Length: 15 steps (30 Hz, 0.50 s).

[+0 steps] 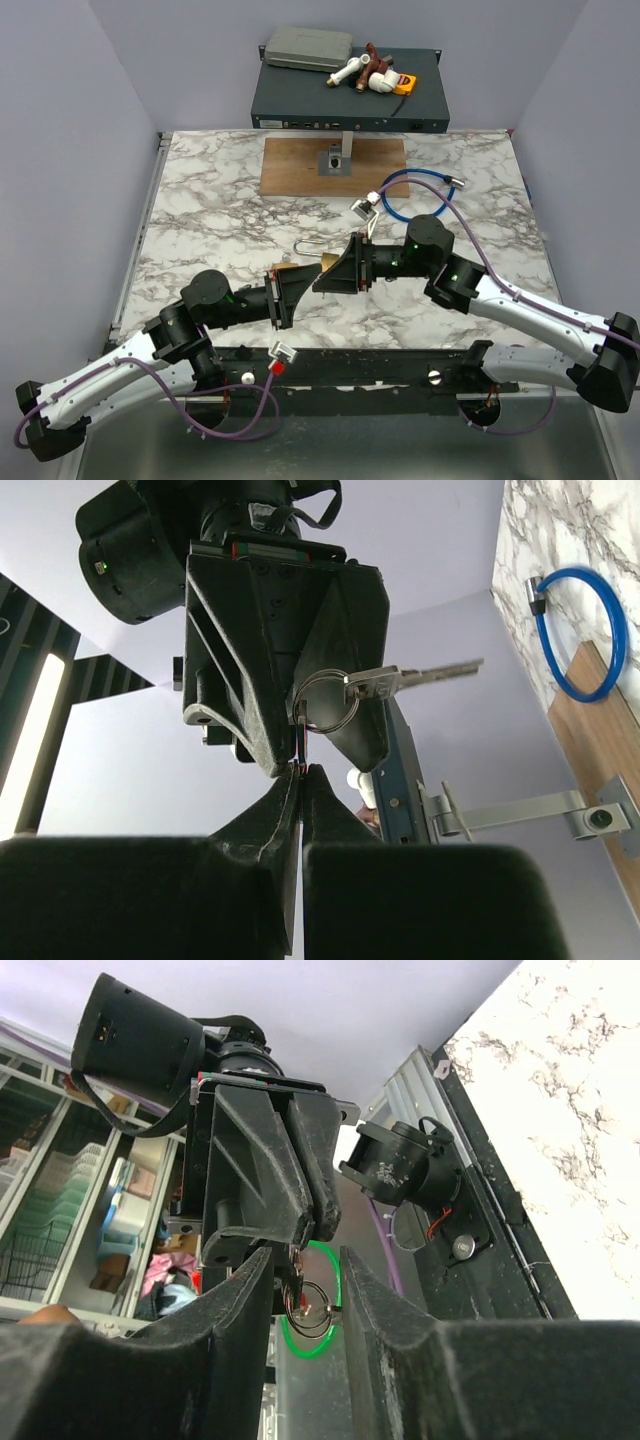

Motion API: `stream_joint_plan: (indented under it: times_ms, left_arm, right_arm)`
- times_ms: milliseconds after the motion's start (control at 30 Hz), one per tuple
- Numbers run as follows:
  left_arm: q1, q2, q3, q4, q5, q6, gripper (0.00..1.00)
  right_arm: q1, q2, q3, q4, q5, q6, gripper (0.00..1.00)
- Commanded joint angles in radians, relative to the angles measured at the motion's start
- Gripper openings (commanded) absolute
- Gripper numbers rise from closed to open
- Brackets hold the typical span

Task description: Unlock with the key

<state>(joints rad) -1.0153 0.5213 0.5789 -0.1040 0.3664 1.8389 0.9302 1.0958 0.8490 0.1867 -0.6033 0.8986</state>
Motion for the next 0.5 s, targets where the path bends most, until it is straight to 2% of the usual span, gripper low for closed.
stream_joint_plan:
  times_ms: [0,33,133,233,300,367,433,467]
  left_arm:
    - [-0.005,0.008,-0.009,0.038,-0.023,0.024,0.0]
    - [-0.006,0.008,-0.009,0.038,-0.022,0.026,0.0]
    - [-0.01,0.004,-0.017,0.04,-0.02,0.035,0.0]
    - [-0.012,0.001,-0.021,0.043,-0.029,0.038,0.0]
    - [-0.014,0.005,-0.023,0.066,-0.049,0.02,0.06]
    - [-0.014,0.011,-0.02,0.087,-0.076,-0.003,0.2]
    - [-0.014,0.023,-0.008,0.099,-0.11,-0.045,0.48]
    - [-0.014,0.032,0.006,0.098,-0.133,-0.083,0.67]
  right_arm:
    - [0.006,0.006,-0.009,0.059,-0.059,0.021,0.32]
    - [0.007,0.004,-0.008,0.059,-0.057,0.021,0.27]
    - [0.006,-0.007,-0.005,0.059,-0.035,0.027,0.01]
    - [0.006,-0.035,-0.013,0.059,-0.01,0.031,0.01]
    - [0.007,-0.057,-0.02,0.044,0.01,0.03,0.01]
    - [0.006,-0.081,-0.029,0.013,0.038,0.015,0.01]
    - [0.006,-0.109,-0.032,-0.058,0.09,-0.014,0.01]
    - [0.003,-0.122,-0.029,-0.106,0.116,-0.031,0.01]
